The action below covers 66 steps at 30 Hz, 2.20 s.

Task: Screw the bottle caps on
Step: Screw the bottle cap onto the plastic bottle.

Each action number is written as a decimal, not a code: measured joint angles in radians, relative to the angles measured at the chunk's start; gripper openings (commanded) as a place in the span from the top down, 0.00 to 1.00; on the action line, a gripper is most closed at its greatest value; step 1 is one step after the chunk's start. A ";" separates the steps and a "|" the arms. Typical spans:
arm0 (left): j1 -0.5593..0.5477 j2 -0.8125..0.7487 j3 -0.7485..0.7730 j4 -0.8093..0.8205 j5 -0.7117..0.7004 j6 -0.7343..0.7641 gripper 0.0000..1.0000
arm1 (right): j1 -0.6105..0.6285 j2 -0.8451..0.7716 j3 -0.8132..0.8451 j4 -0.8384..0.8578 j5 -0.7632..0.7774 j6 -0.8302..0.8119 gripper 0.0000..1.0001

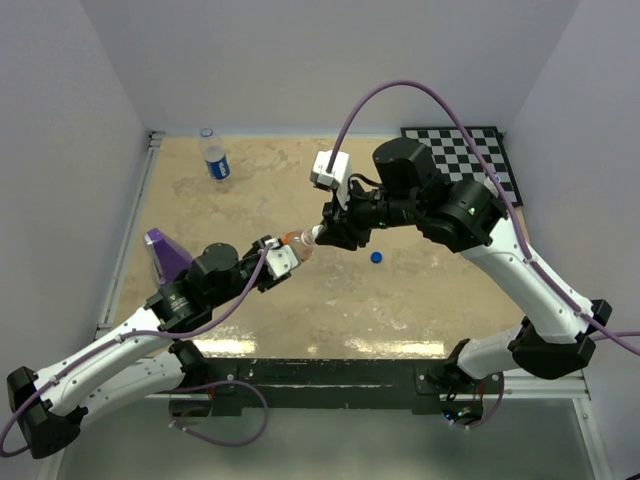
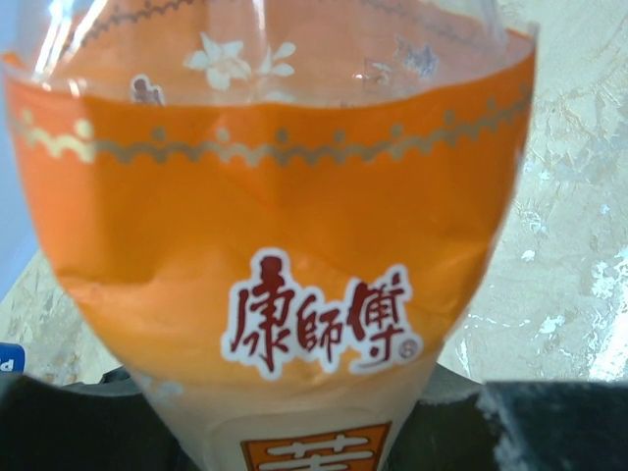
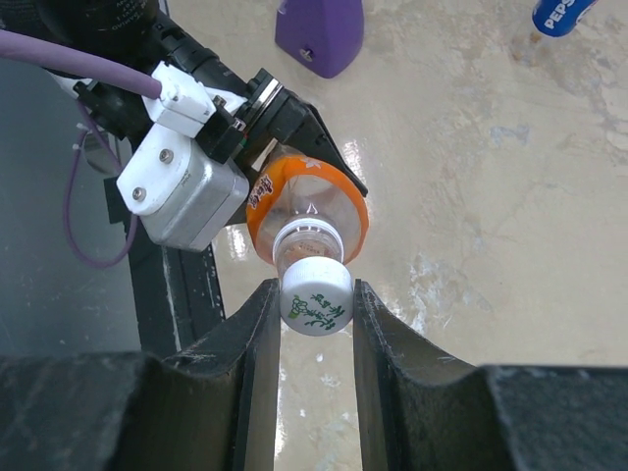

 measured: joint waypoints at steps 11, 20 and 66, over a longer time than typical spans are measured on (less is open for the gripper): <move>0.000 0.010 0.001 -0.001 0.014 0.008 0.59 | 0.000 0.008 0.011 -0.021 -0.010 -0.050 1.00; 0.000 0.033 0.004 -0.010 0.023 0.009 0.59 | 0.000 0.045 0.035 -0.045 -0.032 -0.071 1.00; 0.002 0.031 0.021 -0.146 0.108 0.052 0.61 | 0.042 0.043 -0.031 -0.071 -0.053 -0.124 1.00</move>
